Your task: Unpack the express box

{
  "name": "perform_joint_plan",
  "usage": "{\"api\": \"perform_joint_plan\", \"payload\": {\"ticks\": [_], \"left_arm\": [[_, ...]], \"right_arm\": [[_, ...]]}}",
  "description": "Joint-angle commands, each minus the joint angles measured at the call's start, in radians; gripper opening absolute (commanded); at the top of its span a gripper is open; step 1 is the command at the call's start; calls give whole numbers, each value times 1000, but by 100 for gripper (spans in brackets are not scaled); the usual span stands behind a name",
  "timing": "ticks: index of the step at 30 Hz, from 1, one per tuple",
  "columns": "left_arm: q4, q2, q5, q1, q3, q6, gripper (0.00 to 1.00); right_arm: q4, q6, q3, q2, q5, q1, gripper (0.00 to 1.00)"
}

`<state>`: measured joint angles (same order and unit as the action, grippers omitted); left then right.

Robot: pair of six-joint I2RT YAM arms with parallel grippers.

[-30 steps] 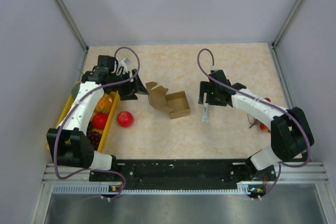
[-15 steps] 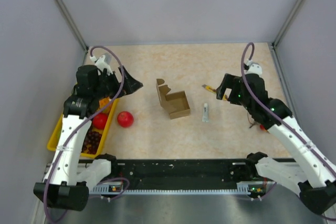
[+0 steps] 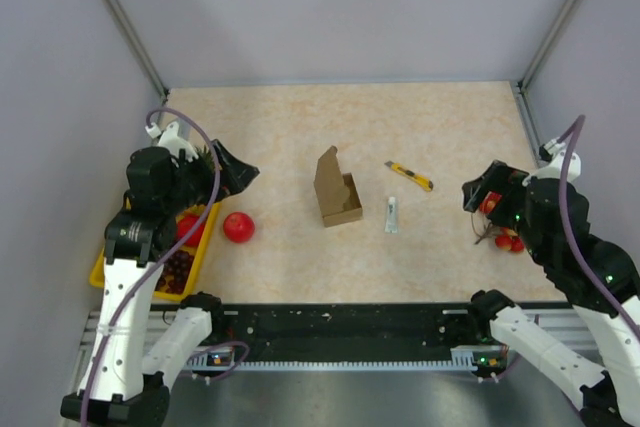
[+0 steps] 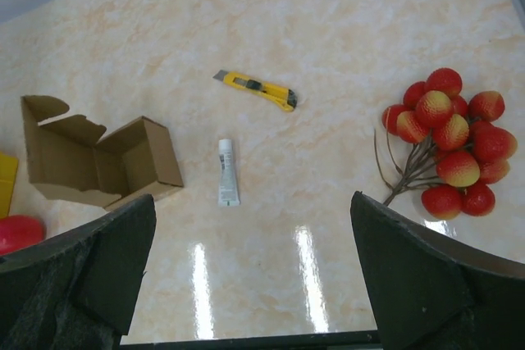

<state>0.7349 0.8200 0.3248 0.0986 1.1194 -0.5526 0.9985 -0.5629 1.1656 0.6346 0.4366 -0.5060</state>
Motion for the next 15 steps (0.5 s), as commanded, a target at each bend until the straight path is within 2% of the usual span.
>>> {"api": "perform_joint_plan", "payload": {"ticks": [1,15], "left_arm": [[49,-64,-16,-4,5,-1,99],[201,-147,-33,-4,66,68,99]], "right_arm": [[123,-17,69,-23,68,9,99],[212,-54,117,-61,77,7,99]]}}
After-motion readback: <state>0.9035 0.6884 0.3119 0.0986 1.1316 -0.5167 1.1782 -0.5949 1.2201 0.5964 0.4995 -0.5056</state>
